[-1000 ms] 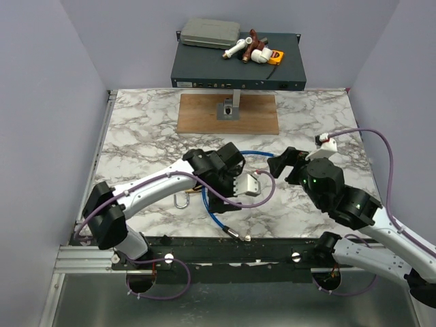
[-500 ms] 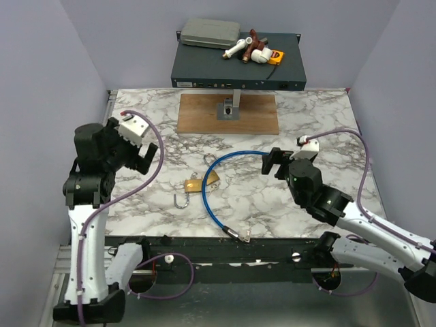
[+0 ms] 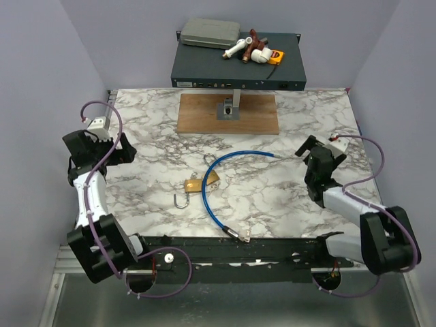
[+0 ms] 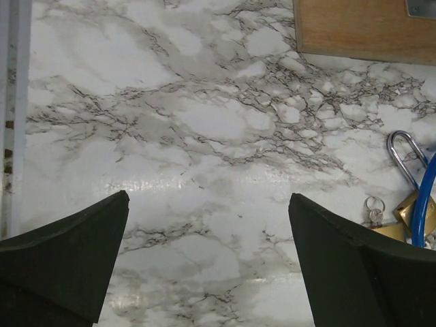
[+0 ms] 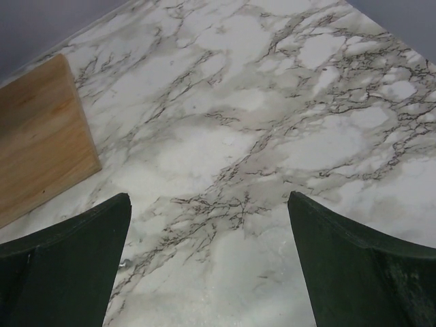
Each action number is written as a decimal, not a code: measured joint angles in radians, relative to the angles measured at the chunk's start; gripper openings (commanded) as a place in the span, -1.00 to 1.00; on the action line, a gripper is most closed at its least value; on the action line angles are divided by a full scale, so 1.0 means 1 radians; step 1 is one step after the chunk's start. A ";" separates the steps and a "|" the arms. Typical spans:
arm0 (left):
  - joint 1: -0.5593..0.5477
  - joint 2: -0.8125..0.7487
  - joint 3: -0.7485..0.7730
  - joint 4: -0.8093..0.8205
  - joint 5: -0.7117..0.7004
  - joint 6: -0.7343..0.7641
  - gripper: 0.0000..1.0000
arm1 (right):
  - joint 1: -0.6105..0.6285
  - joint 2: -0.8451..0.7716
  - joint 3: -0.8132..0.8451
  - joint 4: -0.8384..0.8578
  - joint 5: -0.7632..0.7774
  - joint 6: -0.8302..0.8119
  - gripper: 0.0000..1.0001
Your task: Unlock with the key
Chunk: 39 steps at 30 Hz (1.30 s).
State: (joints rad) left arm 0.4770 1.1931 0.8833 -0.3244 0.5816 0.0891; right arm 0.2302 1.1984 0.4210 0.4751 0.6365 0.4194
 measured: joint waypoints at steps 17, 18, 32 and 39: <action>-0.032 0.112 -0.340 0.725 0.077 -0.243 0.97 | -0.130 0.313 0.068 0.387 -0.161 -0.140 1.00; -0.038 0.114 -0.344 0.745 0.077 -0.245 0.97 | -0.132 0.313 0.070 0.387 -0.167 -0.147 1.00; -0.276 0.059 -0.391 0.832 -0.124 -0.184 0.97 | -0.134 0.231 -0.009 0.395 -0.227 -0.178 1.00; -0.290 0.041 -0.426 0.872 -0.187 -0.184 0.97 | -0.135 0.237 -0.096 0.431 -0.229 -0.178 1.00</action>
State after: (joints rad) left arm 0.1875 1.2339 0.4568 0.5476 0.3950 -0.0948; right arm 0.0956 1.4349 0.3252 0.9066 0.4072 0.2417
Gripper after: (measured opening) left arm 0.984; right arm 0.998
